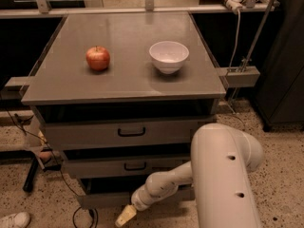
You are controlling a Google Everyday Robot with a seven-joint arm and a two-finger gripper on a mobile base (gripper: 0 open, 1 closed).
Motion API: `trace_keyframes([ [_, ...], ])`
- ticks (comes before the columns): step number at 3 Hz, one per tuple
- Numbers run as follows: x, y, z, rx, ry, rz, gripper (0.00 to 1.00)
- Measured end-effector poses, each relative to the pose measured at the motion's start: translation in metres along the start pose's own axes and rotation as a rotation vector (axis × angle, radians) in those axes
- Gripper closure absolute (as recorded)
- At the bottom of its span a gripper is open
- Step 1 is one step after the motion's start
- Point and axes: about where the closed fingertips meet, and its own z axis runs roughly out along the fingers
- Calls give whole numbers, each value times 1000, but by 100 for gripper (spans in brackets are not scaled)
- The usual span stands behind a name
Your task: Open bottom drawer
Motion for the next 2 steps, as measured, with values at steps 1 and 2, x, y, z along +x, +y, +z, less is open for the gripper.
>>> trace_keyframes([
  [1, -23, -14, -3, 31, 4, -53, 0],
  [2, -23, -16, 6, 27, 8, -57, 0],
])
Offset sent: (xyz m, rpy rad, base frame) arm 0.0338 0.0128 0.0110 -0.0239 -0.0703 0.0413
